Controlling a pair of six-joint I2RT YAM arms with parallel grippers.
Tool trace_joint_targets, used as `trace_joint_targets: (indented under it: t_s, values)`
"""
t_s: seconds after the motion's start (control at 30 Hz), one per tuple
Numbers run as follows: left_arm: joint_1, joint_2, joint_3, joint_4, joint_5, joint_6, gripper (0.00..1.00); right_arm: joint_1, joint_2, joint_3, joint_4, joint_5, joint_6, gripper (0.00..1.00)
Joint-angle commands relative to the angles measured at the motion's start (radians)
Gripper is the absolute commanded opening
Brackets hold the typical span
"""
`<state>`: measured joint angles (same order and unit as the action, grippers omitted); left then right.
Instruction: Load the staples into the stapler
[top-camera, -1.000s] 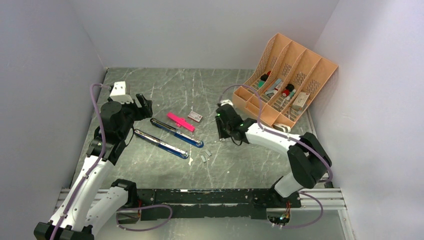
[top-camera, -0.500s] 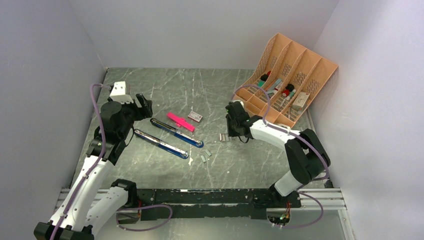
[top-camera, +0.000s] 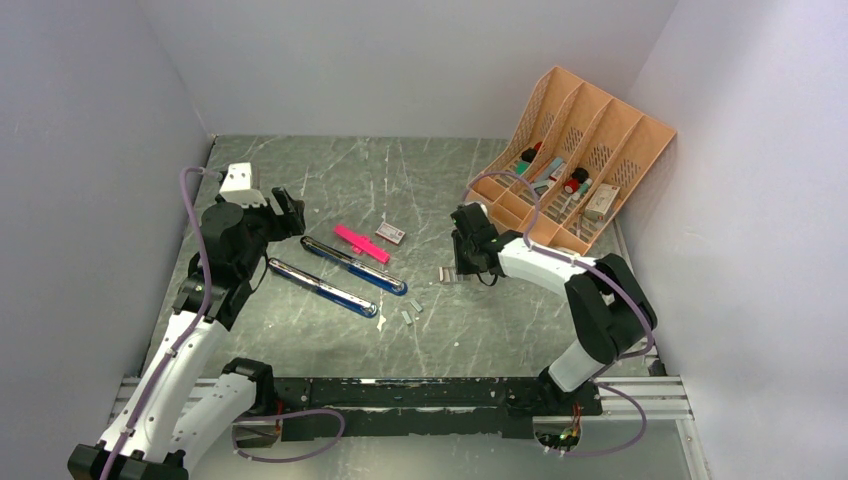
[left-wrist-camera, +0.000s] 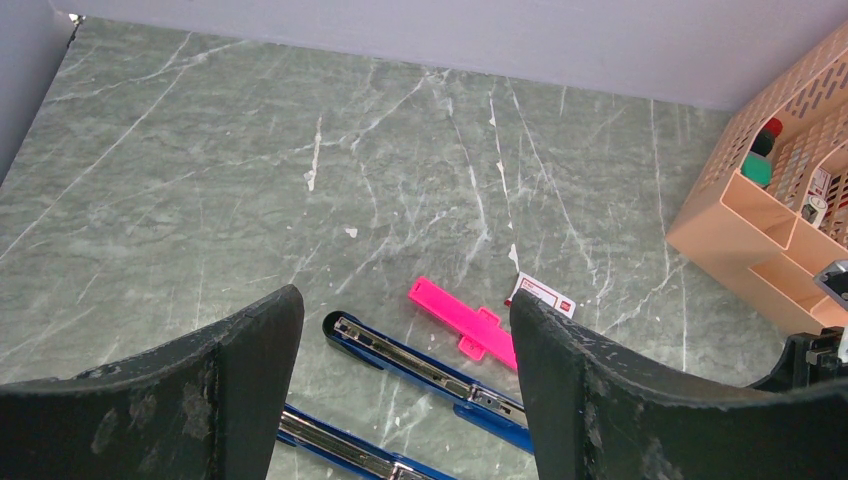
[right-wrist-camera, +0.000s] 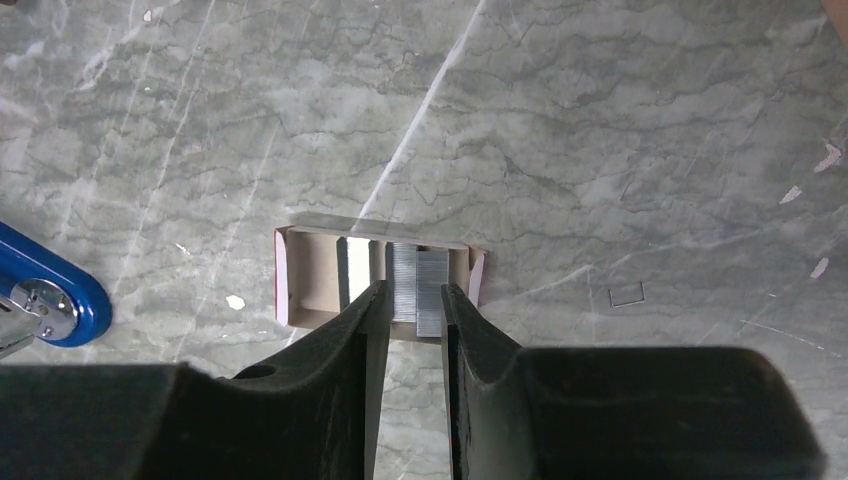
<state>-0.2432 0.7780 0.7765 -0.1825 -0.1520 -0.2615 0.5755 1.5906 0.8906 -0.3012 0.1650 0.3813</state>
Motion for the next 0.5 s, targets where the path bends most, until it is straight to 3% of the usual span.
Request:
trace_joint_targets:
  t_s: [0.0, 0.47]
  values:
    - [0.010, -0.009, 0.004, 0.029, 0.020, 0.007, 0.80, -0.007, 0.018, -0.001, 0.002, 0.010, 0.012, 0.29]
    - [0.010, -0.011, 0.005, 0.027, 0.019, 0.007, 0.80, -0.008, 0.032, 0.005, -0.012, 0.024, 0.017, 0.30]
